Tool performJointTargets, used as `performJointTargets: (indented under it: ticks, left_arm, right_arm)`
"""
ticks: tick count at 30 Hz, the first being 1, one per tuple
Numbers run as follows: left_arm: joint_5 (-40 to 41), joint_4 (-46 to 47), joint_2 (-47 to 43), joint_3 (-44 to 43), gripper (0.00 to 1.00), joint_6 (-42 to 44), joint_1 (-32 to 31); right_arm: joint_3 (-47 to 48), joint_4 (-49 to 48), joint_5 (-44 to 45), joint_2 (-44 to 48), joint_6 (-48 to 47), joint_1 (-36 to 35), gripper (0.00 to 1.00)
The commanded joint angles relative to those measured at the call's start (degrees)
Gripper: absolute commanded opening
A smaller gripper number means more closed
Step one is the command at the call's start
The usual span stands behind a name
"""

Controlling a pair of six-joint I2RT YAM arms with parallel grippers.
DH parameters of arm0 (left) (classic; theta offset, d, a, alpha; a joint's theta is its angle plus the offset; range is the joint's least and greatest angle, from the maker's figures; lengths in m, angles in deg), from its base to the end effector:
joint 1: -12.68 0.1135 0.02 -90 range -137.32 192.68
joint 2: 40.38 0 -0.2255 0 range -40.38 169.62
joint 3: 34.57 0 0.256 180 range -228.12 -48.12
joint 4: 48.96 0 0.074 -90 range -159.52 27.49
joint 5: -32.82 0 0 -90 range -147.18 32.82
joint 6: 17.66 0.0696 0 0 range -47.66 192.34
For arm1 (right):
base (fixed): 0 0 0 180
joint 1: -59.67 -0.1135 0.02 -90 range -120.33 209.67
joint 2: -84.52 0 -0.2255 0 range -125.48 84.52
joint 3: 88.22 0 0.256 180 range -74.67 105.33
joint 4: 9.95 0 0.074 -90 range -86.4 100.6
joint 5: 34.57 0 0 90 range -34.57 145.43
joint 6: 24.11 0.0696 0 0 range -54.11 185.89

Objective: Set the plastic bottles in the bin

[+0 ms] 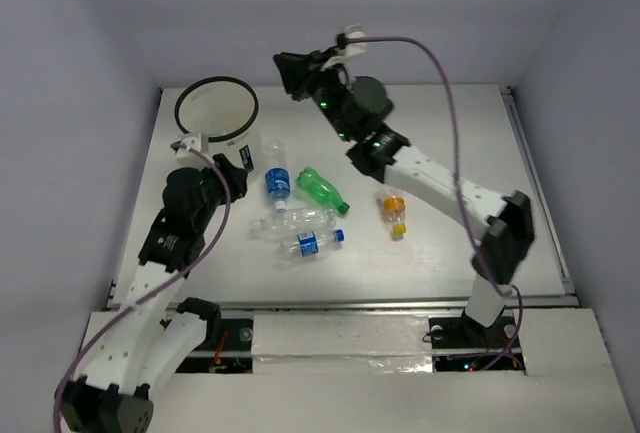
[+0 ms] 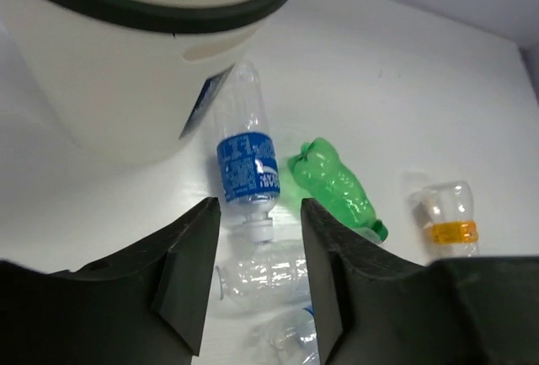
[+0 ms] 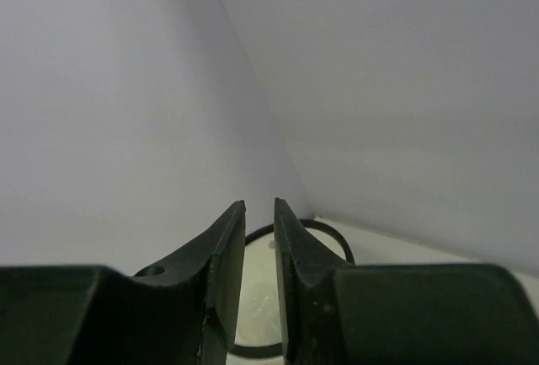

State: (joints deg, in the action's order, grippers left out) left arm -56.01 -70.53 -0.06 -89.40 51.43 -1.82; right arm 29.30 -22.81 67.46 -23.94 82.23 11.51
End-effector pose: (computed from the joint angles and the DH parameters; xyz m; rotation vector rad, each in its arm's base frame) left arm 0.2312 -0.0583 0.3059 -0.1113 1.7102 -0.4439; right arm 0.3283 0.3450 0.4207 -0.1523 1.2321 0.8596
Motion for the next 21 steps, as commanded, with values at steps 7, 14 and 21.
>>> performJointTargets:
  ticks: [7, 14, 21]
  left_arm:
    - [11.6, 4.0, 16.5, -6.4, 0.37, -4.3, -15.3]
    - [20.5, 6.8, 28.8, -10.3, 0.62, -5.6, -16.6]
    - [24.8, 9.0, 42.2, -17.2, 0.69, -5.2, -16.6]
  right_arm:
    - [-32.2, -2.4, -0.9, 29.5, 3.0, 0.0, 0.26]
    - [-47.4, 0.5, -1.2, 40.9, 4.2, 0.5, 0.34]
    - [-53.5, 2.8, -3.7, 46.8, 4.1, 1.1, 0.47]
